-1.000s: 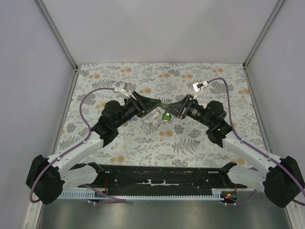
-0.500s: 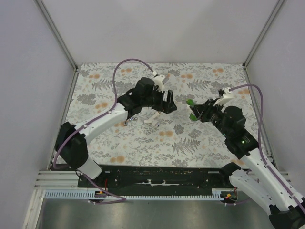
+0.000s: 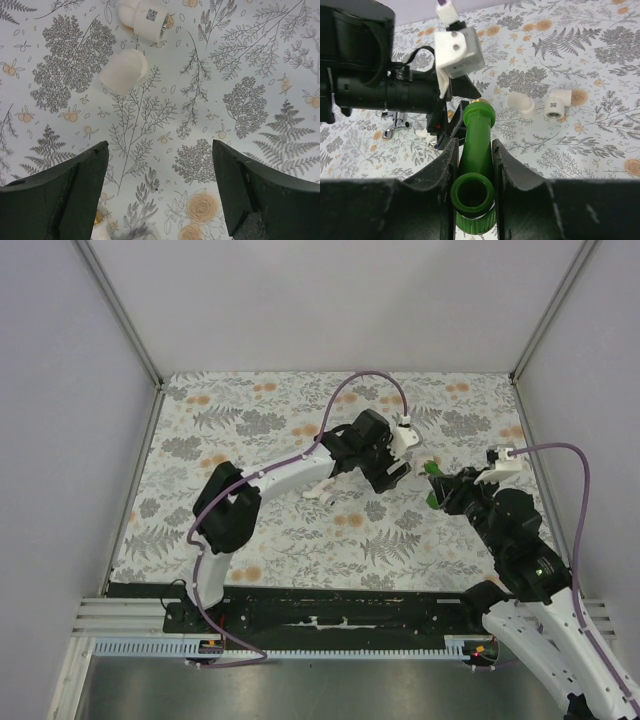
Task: Install the water faucets
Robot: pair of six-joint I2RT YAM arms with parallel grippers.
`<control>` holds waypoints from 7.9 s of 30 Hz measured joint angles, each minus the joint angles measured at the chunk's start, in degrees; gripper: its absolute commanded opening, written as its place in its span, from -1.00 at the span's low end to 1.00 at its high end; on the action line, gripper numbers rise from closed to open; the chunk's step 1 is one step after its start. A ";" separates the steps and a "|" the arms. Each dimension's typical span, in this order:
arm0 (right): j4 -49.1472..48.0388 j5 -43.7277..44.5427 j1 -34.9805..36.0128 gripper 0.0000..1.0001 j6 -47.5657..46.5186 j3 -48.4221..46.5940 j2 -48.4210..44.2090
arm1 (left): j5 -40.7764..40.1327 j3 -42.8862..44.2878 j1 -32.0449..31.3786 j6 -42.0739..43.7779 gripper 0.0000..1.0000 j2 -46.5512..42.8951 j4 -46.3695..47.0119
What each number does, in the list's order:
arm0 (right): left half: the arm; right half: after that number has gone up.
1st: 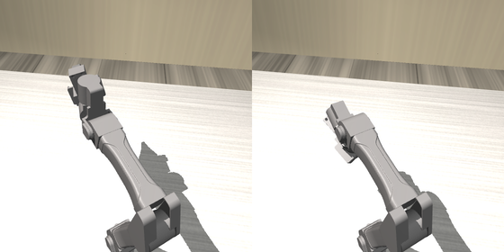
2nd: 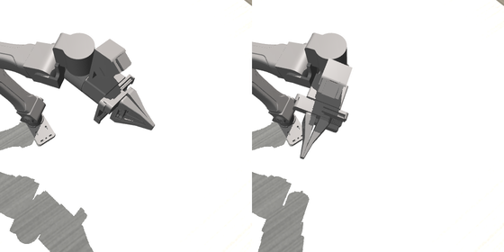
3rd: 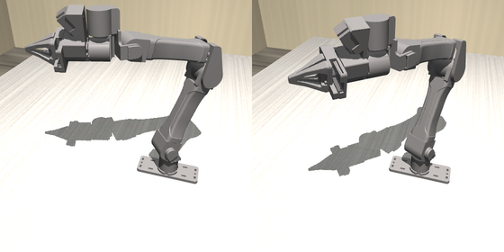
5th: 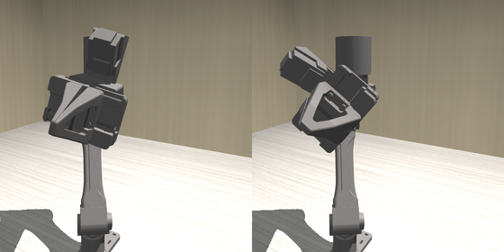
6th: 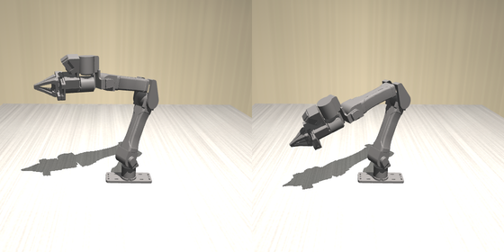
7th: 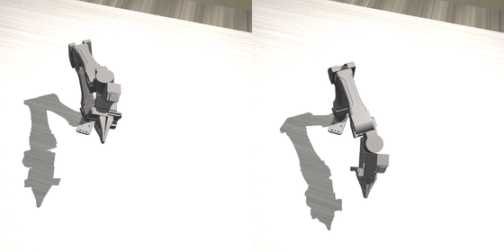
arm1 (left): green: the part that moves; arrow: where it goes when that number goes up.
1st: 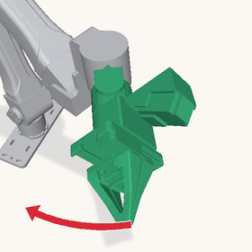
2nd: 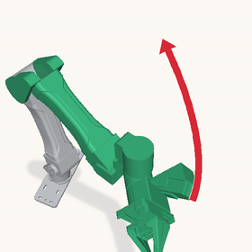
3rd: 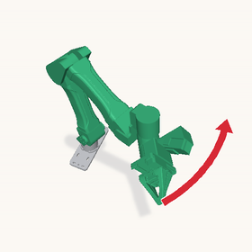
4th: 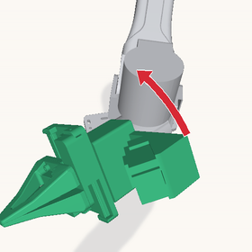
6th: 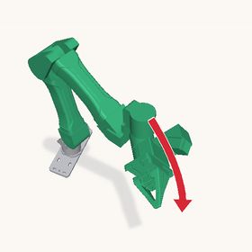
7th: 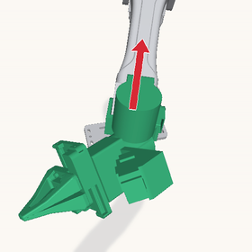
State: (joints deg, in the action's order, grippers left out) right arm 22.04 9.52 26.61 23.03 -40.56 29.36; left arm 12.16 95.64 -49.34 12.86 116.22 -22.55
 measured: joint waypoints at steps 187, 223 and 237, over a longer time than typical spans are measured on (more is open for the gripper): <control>-61.55 -68.87 0.92 -1.00 -32.74 -11.89 35.15 | 45.40 -45.33 30.16 -96.61 -0.96 -55.01 53.81; -59.87 -73.18 0.85 -1.00 -33.20 -12.02 35.19 | 49.07 -40.81 29.00 -90.14 -0.96 -55.01 39.10; -53.48 -73.99 0.61 -1.00 -34.05 -13.75 34.53 | 48.22 -35.30 27.69 -76.65 -0.96 -54.99 26.51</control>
State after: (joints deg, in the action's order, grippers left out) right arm -31.44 -64.47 27.22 -11.03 -54.30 63.90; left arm 60.38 60.34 -21.65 -63.79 61.23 3.97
